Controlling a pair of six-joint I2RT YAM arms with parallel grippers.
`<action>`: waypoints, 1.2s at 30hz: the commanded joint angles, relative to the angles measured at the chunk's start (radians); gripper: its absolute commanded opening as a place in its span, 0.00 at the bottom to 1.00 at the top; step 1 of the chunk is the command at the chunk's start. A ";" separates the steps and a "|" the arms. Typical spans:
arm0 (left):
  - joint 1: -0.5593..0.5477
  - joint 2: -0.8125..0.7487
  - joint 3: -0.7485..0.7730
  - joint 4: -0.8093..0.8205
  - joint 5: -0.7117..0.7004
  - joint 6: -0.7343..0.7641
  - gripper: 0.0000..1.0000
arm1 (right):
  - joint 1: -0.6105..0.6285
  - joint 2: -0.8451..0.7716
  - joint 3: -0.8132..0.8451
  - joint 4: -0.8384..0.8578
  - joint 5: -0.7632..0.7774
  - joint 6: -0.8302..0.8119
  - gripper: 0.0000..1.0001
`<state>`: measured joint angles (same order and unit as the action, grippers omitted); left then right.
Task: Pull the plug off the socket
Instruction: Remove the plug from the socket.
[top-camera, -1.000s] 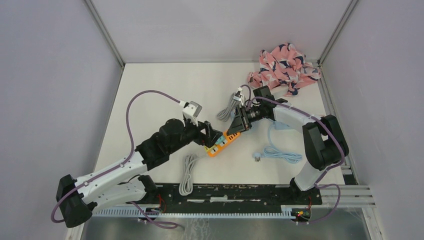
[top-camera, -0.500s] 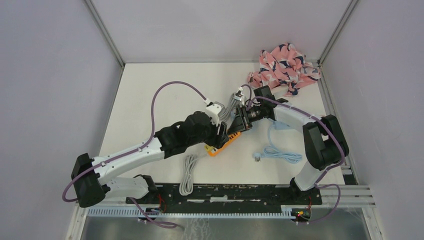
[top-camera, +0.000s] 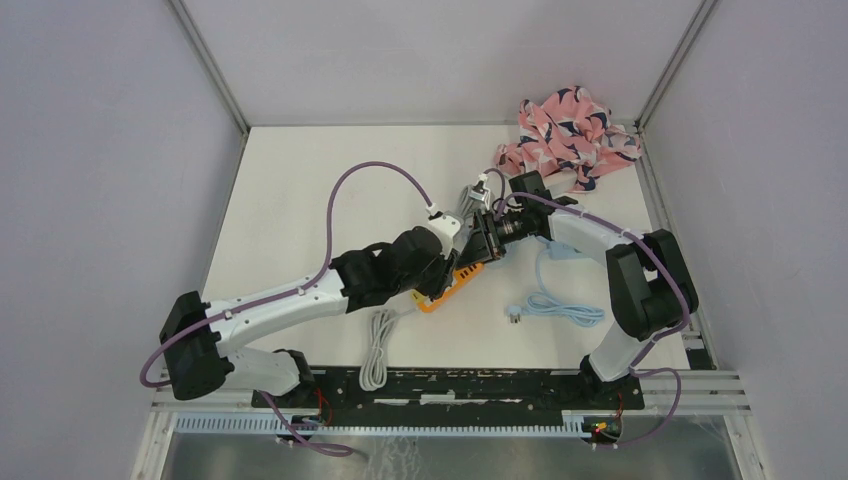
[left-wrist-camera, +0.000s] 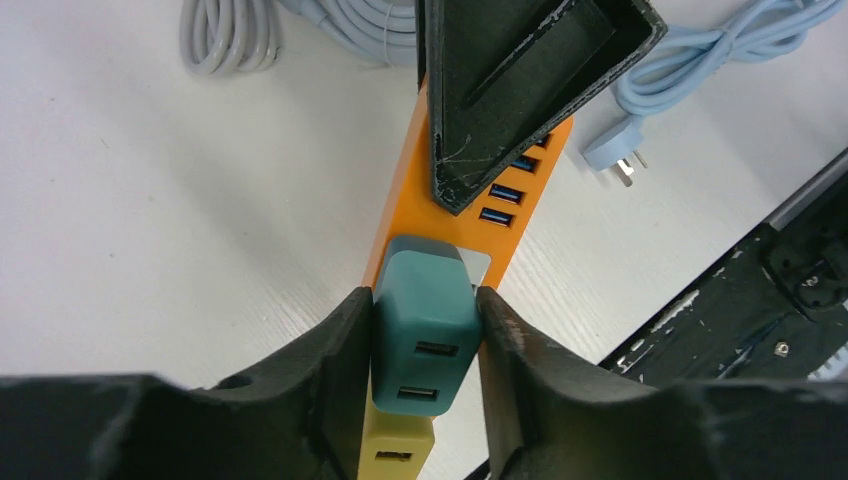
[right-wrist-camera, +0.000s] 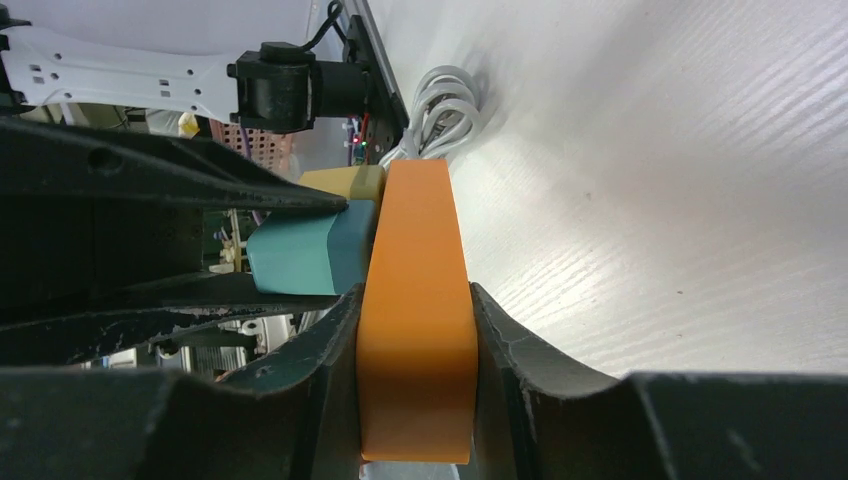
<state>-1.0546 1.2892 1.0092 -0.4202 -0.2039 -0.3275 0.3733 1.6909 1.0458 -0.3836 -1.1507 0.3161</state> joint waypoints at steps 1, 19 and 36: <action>-0.007 0.031 0.052 -0.027 -0.075 0.048 0.39 | -0.009 -0.006 0.043 0.028 -0.056 0.004 0.00; -0.060 0.220 0.223 -0.020 -0.088 0.161 0.03 | -0.004 -0.001 0.007 0.118 -0.044 0.094 0.00; -0.030 -0.123 -0.204 0.353 -0.089 0.093 0.03 | -0.010 -0.023 0.047 -0.012 0.021 -0.021 0.00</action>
<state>-1.0988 1.2560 0.8810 -0.2386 -0.2913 -0.1909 0.3737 1.7031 1.0500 -0.3836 -1.1019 0.3279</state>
